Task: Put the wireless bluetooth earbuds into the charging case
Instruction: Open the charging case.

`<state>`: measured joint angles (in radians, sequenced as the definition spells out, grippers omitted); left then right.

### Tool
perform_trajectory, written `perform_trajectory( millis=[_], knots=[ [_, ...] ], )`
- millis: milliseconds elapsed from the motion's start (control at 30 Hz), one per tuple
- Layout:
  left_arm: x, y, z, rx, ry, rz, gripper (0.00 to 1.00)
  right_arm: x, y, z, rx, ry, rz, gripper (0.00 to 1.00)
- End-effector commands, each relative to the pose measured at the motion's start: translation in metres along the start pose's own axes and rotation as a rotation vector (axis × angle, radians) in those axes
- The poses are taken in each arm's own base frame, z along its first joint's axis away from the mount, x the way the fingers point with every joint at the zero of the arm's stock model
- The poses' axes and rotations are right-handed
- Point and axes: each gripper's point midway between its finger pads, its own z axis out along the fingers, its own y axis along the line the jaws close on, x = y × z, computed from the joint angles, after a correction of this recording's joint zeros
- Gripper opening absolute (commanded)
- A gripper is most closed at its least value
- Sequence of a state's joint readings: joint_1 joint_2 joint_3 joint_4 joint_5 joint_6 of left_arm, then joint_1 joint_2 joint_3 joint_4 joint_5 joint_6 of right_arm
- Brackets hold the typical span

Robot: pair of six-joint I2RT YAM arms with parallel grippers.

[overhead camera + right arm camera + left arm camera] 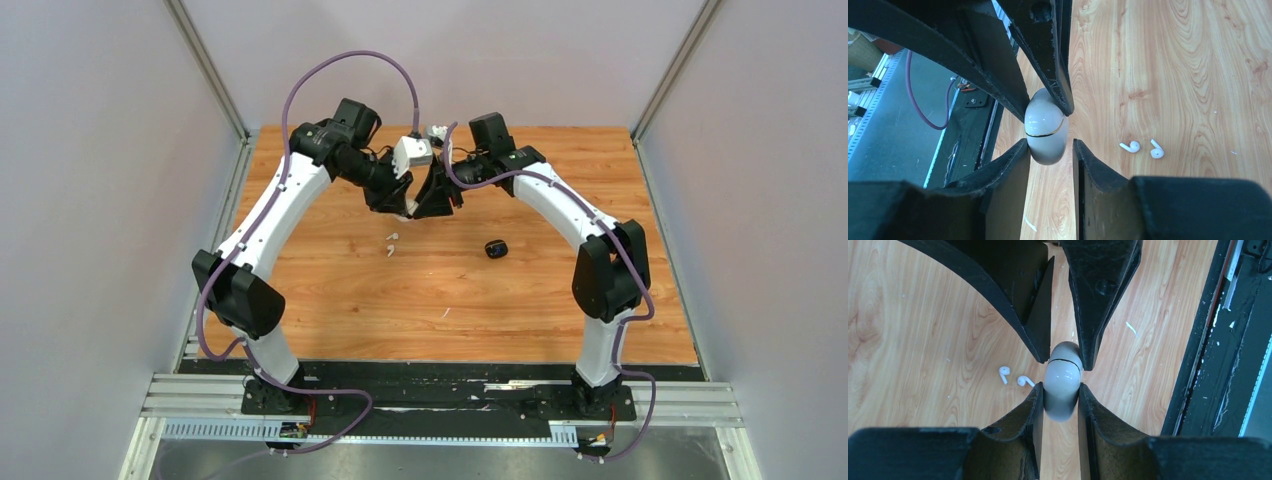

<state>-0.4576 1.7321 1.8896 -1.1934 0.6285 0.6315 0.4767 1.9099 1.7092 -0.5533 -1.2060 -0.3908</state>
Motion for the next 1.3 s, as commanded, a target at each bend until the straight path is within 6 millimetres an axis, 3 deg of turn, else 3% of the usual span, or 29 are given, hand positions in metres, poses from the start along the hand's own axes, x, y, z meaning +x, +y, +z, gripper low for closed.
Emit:
perform_trajectory(
  millis=[0,167,233,367,467,533,700,833,867,900,1067,1267],
  knots=[
    [-0.020,-0.002,-0.006,-0.007,-0.060,0.010,0.00,-0.016,-0.005,0.003,-0.007,-0.029,-0.047,0.35],
    [-0.021,0.000,-0.007,-0.020,-0.064,0.006,0.00,-0.017,-0.004,0.004,-0.031,-0.037,-0.058,0.15],
    [-0.022,-0.001,-0.006,-0.018,-0.068,-0.001,0.00,-0.018,-0.004,0.004,-0.037,-0.041,-0.067,0.11],
    [-0.022,0.000,-0.005,-0.018,-0.070,-0.015,0.00,-0.019,-0.002,0.004,-0.043,-0.044,-0.061,0.35],
    [-0.023,0.001,-0.004,-0.025,-0.075,-0.018,0.00,-0.018,-0.002,0.005,-0.051,-0.045,-0.045,0.46],
    [-0.023,0.002,-0.004,-0.034,-0.080,-0.020,0.00,-0.017,-0.002,0.005,-0.056,-0.046,-0.038,0.47],
    [-0.025,0.005,-0.004,-0.047,-0.086,-0.021,0.00,-0.017,-0.003,0.005,-0.053,-0.046,-0.032,0.34],
    [-0.026,0.005,-0.005,-0.050,-0.090,-0.023,0.00,-0.016,-0.004,0.005,-0.057,-0.049,-0.025,0.03],
    [-0.026,0.005,-0.006,-0.050,-0.091,-0.023,0.00,-0.015,-0.004,0.004,-0.058,-0.051,-0.027,0.00],
    [-0.025,0.005,-0.006,-0.051,-0.086,-0.023,0.00,-0.016,-0.004,0.003,-0.063,-0.055,-0.033,0.00],
    [-0.020,0.011,-0.007,-0.091,-0.062,-0.010,0.22,-0.019,0.004,-0.002,-0.108,-0.081,-0.128,0.00],
    [-0.020,0.026,-0.012,-0.160,-0.053,0.031,0.24,-0.022,0.011,-0.005,-0.133,-0.096,-0.200,0.00]
  ],
)
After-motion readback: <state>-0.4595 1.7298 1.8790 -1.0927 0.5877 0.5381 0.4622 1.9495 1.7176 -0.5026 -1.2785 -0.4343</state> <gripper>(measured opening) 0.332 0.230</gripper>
